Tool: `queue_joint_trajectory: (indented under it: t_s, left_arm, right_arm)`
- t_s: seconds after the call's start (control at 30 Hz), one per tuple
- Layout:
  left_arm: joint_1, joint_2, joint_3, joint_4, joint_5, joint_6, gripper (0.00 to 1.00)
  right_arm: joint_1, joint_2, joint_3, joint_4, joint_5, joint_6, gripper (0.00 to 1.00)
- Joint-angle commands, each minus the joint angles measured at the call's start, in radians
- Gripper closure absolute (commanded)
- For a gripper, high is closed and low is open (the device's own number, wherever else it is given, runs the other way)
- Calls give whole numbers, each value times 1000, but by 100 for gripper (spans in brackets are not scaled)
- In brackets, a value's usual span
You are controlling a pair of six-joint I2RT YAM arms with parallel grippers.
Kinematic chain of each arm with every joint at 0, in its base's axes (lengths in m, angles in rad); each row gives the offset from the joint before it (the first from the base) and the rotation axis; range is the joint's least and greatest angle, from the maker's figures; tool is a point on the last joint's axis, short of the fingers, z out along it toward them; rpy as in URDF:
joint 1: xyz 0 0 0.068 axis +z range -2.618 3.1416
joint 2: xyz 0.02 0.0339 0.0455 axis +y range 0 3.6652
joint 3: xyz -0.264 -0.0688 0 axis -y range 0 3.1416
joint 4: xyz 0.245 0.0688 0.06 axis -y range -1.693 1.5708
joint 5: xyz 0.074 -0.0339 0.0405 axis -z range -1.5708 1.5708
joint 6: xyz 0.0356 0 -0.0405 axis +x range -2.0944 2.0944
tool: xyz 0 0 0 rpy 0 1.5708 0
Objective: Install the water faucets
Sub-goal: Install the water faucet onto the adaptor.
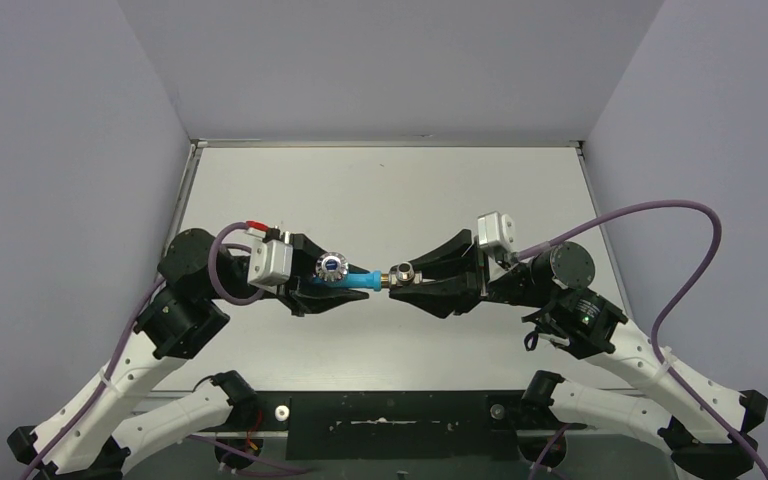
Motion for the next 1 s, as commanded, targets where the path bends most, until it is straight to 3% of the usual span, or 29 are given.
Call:
queue_joint_trajectory:
  t_s: [0.0, 0.47, 0.7, 0.97]
  left_arm:
    - [-1, 53, 58, 28, -119, -50, 100]
    - [-1, 84, 66, 2, 29, 110, 100]
    - [-1, 116, 114, -103, 17, 275, 100]
    - [-1, 92, 81, -29, -38, 355, 100]
  right_arm:
    - [27, 8, -1, 32, 4, 26, 100]
    - [34, 26, 21, 17, -13, 58, 100]
    - [36, 27, 8, 42, -14, 117, 100]
    - [38, 27, -11, 69, -2, 205, 100]
